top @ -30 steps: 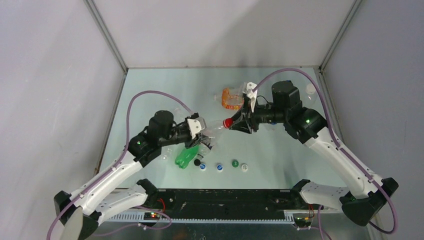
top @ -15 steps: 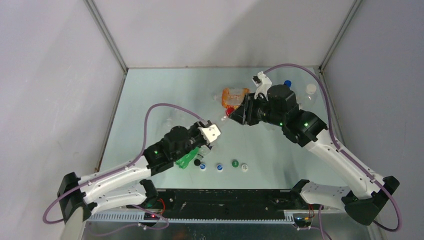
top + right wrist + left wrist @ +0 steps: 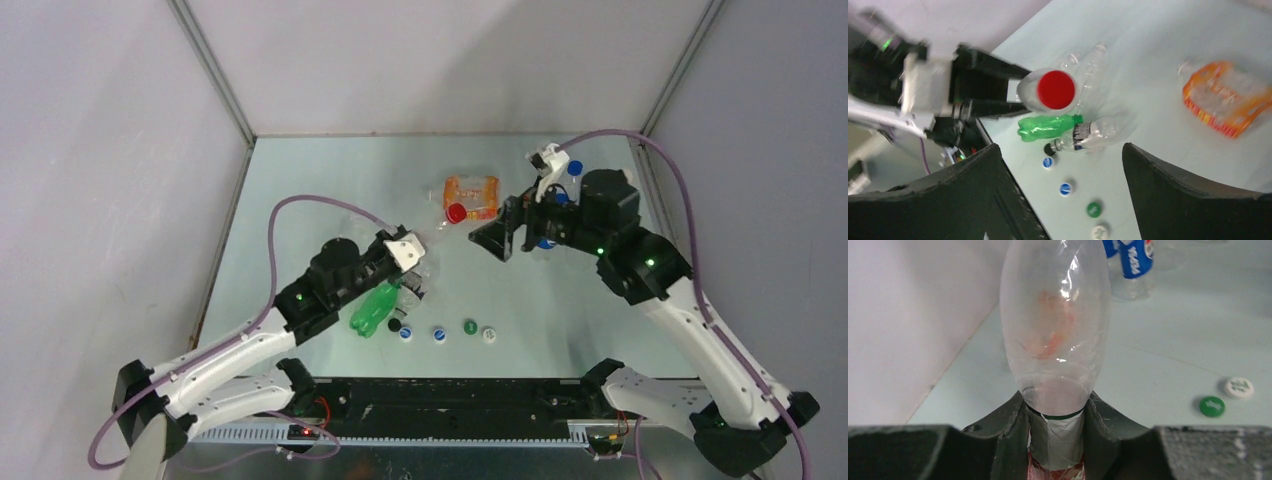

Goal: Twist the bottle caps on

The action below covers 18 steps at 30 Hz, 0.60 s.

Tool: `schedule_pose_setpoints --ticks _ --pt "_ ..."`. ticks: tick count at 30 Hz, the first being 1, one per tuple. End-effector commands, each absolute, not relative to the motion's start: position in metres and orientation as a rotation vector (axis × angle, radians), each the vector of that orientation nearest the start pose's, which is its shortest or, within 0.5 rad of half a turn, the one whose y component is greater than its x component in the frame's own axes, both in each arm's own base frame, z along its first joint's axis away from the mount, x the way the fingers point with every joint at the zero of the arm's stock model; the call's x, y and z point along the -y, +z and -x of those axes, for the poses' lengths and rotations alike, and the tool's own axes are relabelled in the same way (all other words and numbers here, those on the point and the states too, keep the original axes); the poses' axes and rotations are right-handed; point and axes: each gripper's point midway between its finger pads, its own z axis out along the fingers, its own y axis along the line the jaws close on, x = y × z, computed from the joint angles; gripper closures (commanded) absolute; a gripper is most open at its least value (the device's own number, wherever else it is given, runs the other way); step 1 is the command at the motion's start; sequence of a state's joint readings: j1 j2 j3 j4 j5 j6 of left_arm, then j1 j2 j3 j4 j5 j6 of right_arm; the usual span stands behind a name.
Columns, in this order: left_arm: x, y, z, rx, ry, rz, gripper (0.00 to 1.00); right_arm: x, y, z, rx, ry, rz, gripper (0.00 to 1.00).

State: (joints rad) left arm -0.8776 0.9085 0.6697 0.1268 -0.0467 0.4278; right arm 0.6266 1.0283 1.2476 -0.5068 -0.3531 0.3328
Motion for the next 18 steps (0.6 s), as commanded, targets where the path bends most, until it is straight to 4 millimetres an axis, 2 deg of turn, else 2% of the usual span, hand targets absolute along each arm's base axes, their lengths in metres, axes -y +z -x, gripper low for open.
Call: schedule_pose_setpoints --ticks 1,2,3,4,6,8,9,12,18 --pt "0.268 0.257 -0.209 -1.365 -0.593 -1.222 0.95 -0.242 0.367 -0.186 -1.548 0.900 1.023 0.08" --pt "0.263 0.249 -0.206 -1.405 -0.617 -1.254 0.95 -0.240 0.367 -0.185 -1.477 0.851 1.106 0.08" --pt "0.268 0.255 -0.197 -1.369 -0.679 -1.302 0.95 -0.239 0.366 -0.176 -1.442 0.857 1.159 0.08" --pt "0.265 0.250 -0.194 -1.395 -0.700 -1.324 0.95 -0.239 0.366 -0.176 -1.360 0.800 1.242 0.09" --pt "0.267 0.253 -0.184 -1.371 -0.756 -1.385 0.94 -0.239 0.363 -0.165 -1.278 0.791 1.344 0.11" --pt "0.269 0.256 -0.175 -1.358 -0.803 -1.429 0.94 -0.239 0.362 -0.162 -1.213 0.761 1.403 0.13" --pt "0.272 0.261 -0.171 -1.338 -0.833 -1.446 0.93 -0.240 0.361 -0.162 -1.199 0.752 1.415 0.14" --pt "0.274 0.260 -0.161 -1.337 -0.890 -1.502 0.93 -0.243 0.361 -0.162 -1.148 0.732 1.453 0.19" --pt "0.276 0.263 -0.158 -1.334 -0.919 -1.536 0.92 -0.255 0.358 -0.155 -1.093 0.779 1.507 0.28"
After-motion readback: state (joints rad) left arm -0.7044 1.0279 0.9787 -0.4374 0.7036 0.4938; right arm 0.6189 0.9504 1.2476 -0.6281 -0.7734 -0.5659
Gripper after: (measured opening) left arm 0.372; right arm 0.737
